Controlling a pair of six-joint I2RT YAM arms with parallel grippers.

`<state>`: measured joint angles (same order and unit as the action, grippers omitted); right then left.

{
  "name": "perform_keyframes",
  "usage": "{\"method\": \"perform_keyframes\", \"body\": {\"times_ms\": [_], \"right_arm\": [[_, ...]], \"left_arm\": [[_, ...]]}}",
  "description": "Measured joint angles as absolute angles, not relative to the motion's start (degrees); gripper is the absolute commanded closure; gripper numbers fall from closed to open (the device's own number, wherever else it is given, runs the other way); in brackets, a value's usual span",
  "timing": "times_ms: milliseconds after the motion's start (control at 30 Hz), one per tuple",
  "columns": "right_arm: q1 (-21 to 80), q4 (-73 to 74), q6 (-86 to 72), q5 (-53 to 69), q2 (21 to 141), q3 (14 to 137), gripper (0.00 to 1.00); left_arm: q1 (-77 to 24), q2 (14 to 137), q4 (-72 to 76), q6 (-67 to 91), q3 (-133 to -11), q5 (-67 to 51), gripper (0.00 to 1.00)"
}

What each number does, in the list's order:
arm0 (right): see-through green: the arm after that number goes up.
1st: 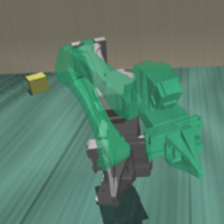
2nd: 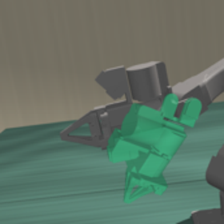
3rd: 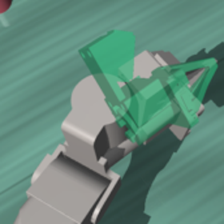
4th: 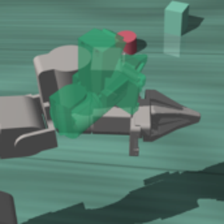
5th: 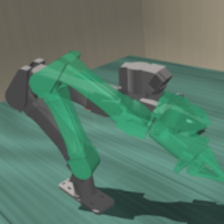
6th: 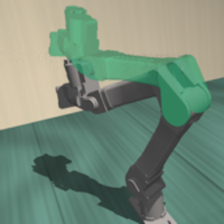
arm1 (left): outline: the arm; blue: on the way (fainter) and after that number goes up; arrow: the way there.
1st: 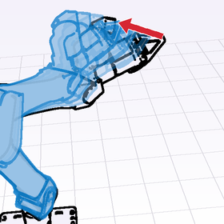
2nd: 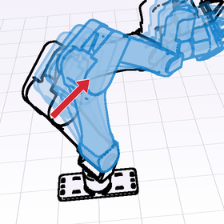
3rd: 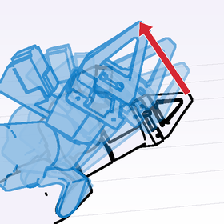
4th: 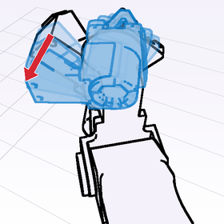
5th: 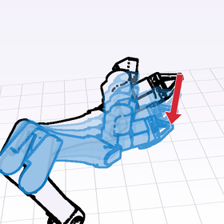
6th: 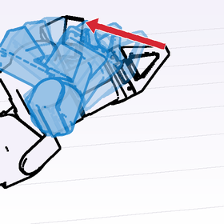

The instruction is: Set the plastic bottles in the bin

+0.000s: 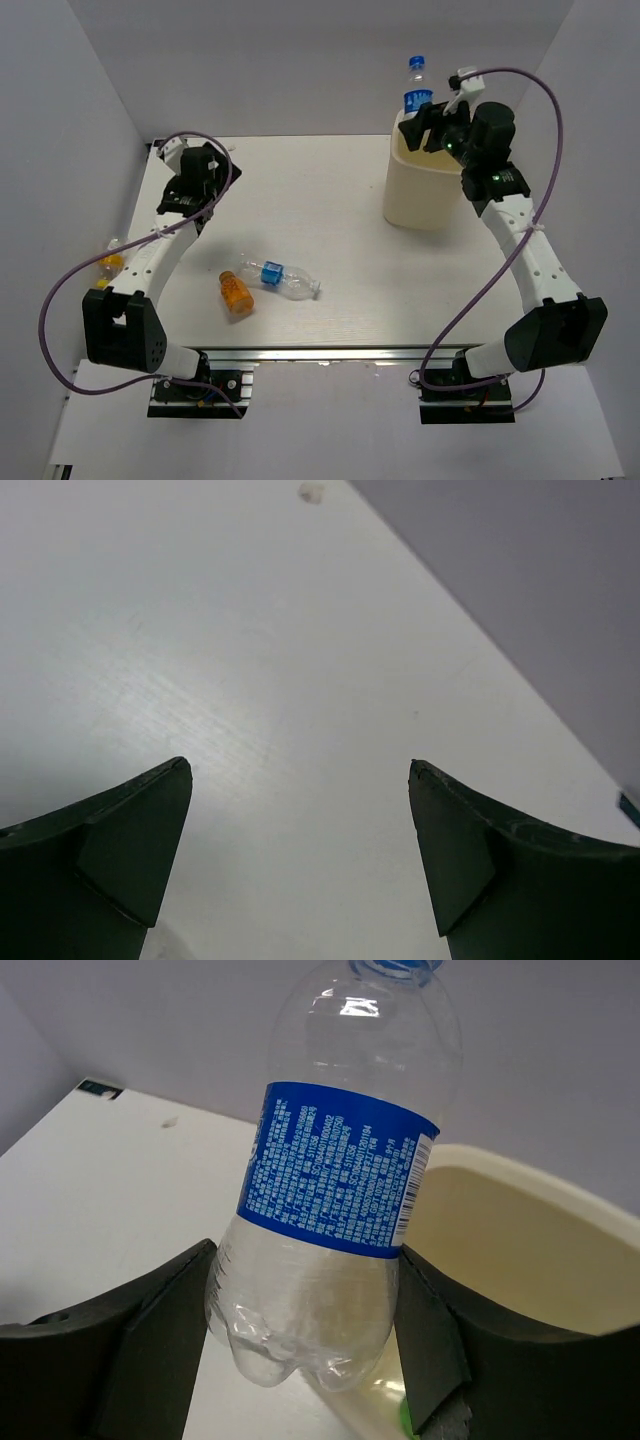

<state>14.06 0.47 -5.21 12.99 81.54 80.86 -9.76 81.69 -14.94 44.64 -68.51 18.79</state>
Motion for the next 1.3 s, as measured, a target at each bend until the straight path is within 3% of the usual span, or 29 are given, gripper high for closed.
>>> {"method": "perform_keyframes", "body": {"times_ms": [100, 133, 233, 500, 667, 833, 1100, 1300], "right_arm": [[11.3, 3.4, -3.3, 10.4, 81.3, 84.4, 0.45], [10.7, 4.4, -2.5, 9.2, 81.4, 85.0, 0.24], [9.4, 8.7, -0.2, 6.4, 82.2, 86.5, 0.11], [11.7, 18.1, 8.8, 8.5, 83.7, 90.3, 0.11], [24.6, 21.4, 19.4, 12.1, 82.4, 89.2, 0.11], [38.6, 20.8, 24.7, 20.6, 83.3, 80.6, 0.11], [49.3, 16.7, 24.2, 24.6, 96.9, 75.3, 0.11], [55.3, 12.6, 24.3, 19.5, 105.6, 75.1, 0.11]], "left_arm": [[-9.9, 81.6, -20.0, 45.8, -66.9, 21.8, 0.02], [-9.7, 81.6, -21.5, 46.0, -66.8, 22.9, 0.02], [-8.6, 81.2, -24.7, 46.4, -66.8, 26.5, 0.02], [-7.9, 76.6, -25.5, 46.8, -66.0, 31.0, 0.02], [-7.9, 76.4, -25.2, 47.6, -64.3, 31.0, 0.02], [-7.9, 76.4, -26.1, 49.4, -61.5, 30.6, 0.02], [-7.9, 76.0, -28.9, 51.8, -56.4, 30.4, 0.02], [-7.9, 74.3, -30.8, 52.6, -52.6, 28.8, 0.02]]}}
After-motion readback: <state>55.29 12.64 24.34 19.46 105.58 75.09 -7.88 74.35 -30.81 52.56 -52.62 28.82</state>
